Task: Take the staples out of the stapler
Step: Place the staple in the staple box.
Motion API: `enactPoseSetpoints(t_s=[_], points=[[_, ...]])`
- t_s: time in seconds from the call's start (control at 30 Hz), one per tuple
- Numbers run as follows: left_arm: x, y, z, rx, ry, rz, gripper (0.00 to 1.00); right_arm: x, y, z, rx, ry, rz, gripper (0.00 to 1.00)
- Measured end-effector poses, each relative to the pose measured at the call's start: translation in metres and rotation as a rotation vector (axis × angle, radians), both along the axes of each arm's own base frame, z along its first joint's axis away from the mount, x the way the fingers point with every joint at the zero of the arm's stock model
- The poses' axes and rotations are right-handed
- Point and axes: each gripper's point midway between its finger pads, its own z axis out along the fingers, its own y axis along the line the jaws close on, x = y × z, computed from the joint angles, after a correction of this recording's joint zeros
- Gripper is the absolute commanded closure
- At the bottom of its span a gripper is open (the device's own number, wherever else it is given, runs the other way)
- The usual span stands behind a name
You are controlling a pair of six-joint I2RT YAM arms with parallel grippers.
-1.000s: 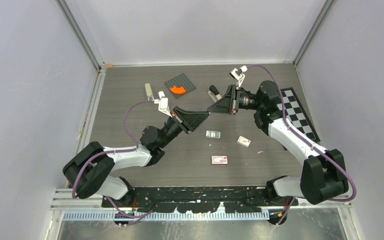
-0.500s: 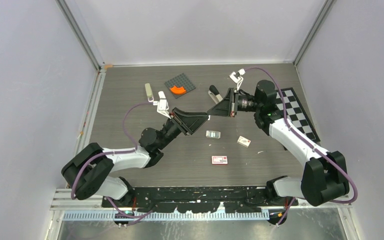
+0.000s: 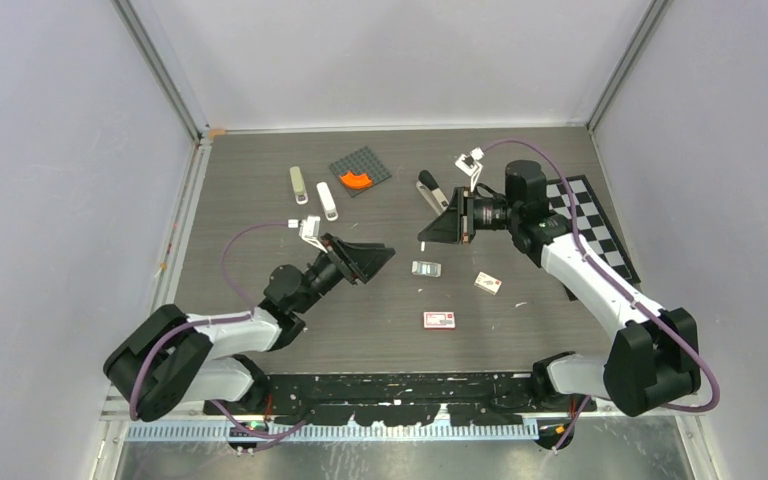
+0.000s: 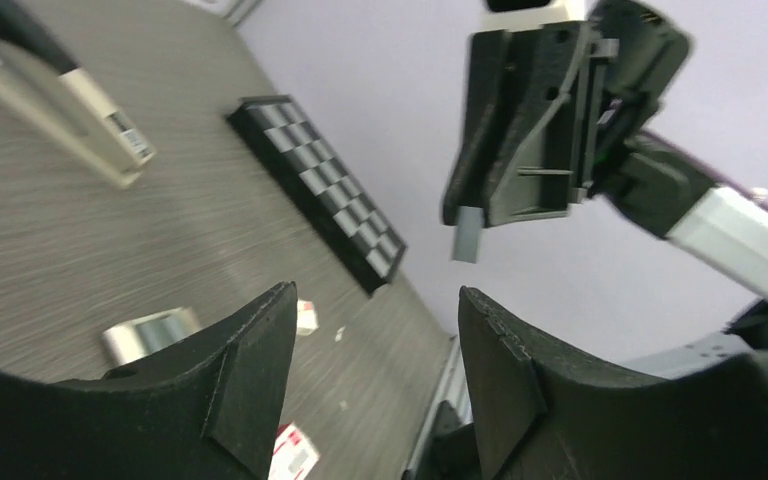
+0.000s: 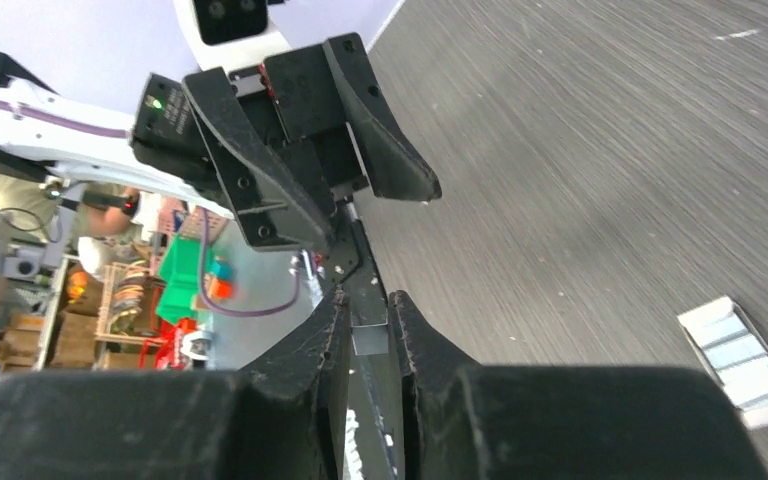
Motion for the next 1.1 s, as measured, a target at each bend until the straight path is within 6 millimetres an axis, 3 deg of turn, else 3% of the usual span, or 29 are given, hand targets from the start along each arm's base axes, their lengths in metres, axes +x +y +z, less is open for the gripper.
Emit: enactPoseSetpoints(t_s=[0.17, 0.4, 0.53, 0.7, 0.87, 1.1], points=[[0.012, 0.005, -0.038, 0.187, 0.068, 0.038, 0.41, 0.004, -0.008, -0.021, -0.113, -0.044, -0.019, 0.8], [0.032, 0.001, -0.071, 0.397, 0.076, 0.061, 0.41, 0.012, -0.02, -0.057, -0.266, -0.065, -0.032, 0.8], [0.04, -0.003, -0.107, 0.478, 0.123, 0.048, 0.43, 0.013, -0.027, -0.072, -0.327, -0.059, -0.036, 0.8], [0.048, -0.003, -0.16, 0.548, 0.22, 0.015, 0.44, 0.014, -0.032, -0.077, -0.357, -0.064, -0.038, 0.8], [0.057, -0.006, -0.176, 0.555, 0.259, 0.008, 0.45, 0.015, -0.034, -0.077, -0.363, -0.07, -0.044, 0.8], [0.076, -0.022, -0.168, 0.539, 0.238, 0.003, 0.53, 0.016, -0.036, -0.078, -0.372, -0.079, -0.04, 0.8]])
